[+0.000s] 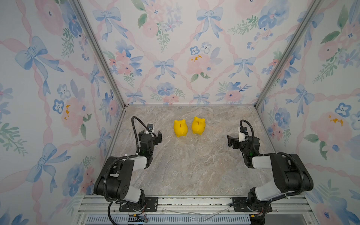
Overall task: Open piggy banks
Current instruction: Pick up the piggy bank from the center of the board.
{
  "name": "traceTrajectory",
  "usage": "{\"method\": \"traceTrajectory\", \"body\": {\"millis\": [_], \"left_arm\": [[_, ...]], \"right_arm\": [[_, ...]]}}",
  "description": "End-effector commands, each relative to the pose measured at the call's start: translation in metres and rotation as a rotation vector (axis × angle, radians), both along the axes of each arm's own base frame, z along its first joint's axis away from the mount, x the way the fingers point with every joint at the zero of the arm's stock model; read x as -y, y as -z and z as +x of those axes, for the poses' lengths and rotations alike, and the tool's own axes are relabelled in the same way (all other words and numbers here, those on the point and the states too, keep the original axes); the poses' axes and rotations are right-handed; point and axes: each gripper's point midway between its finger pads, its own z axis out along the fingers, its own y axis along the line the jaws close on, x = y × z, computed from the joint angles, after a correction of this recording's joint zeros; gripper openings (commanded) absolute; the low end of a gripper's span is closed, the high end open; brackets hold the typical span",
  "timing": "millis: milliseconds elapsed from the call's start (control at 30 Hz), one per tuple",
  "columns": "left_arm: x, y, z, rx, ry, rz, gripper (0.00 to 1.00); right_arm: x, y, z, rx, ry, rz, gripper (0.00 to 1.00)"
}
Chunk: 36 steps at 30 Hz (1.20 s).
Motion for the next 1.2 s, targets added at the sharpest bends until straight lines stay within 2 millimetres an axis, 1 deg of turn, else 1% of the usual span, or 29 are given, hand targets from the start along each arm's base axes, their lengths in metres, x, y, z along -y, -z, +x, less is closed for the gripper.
{"method": "traceTrajectory", "body": {"millis": [0,67,133,200,267,333,367,500,600,700,800,833,933,1000,1033,1100,1167], "left_arm": [[-0.006,0.006,0.000,-0.107,-0.102,0.033,0.98],[0.010,0.000,0.005,-0.116,-0.060,-0.008,0.98],[0.019,-0.005,0.011,-0.138,-0.062,-0.023,0.98],[0.027,-0.009,0.020,-0.190,-0.079,-0.076,0.98],[0.036,-0.007,0.027,-0.255,-0.088,-0.146,0.98],[0.053,-0.002,0.033,-0.315,-0.062,-0.192,0.98],[0.061,-0.003,0.035,-0.331,-0.043,-0.205,0.98],[0.106,0.002,0.043,-0.429,0.054,-0.222,0.98],[0.134,0.007,0.047,-0.490,0.104,-0.247,0.98],[0.155,0.011,0.051,-0.543,0.123,-0.282,0.98],[0.169,0.015,0.054,-0.577,0.121,-0.303,0.98],[0.174,0.018,0.056,-0.589,0.125,-0.311,0.98],[0.180,0.027,0.061,-0.628,0.094,-0.319,0.98],[0.185,0.031,0.063,-0.647,0.092,-0.320,0.98],[0.187,0.033,0.065,-0.656,0.091,-0.318,0.98],[0.188,0.035,0.067,-0.666,0.076,-0.293,0.98],[0.190,0.038,0.068,-0.673,0.066,-0.259,0.98]], "right_arm": [[-0.002,-0.008,0.002,0.031,-0.004,-0.014,0.96],[-0.001,-0.008,0.002,0.032,-0.002,-0.013,0.96],[-0.001,-0.009,0.002,0.035,-0.002,-0.012,0.96],[-0.001,-0.008,0.002,0.033,-0.002,-0.011,0.96],[-0.001,-0.009,0.002,0.036,-0.003,-0.012,0.96],[-0.001,-0.008,0.003,0.031,-0.001,-0.011,0.96],[0.000,-0.008,0.003,0.029,-0.002,-0.004,0.96],[-0.001,-0.008,0.003,0.030,0.002,-0.019,0.96],[-0.001,-0.008,0.002,0.030,0.005,-0.020,0.96],[-0.001,-0.008,0.002,0.031,0.005,-0.020,0.96],[0.001,-0.009,0.003,0.033,0.023,-0.023,0.96],[0.009,-0.008,0.005,0.025,0.077,-0.030,0.96],[0.014,-0.012,0.007,0.019,0.130,-0.054,0.96],[0.012,-0.020,0.007,0.013,0.137,-0.082,0.96],[0.008,-0.027,0.006,-0.002,0.133,-0.101,0.96],[0.008,-0.039,0.004,-0.036,0.169,-0.128,0.96],[0.005,-0.051,0.001,-0.069,0.177,-0.122,0.96]]}}
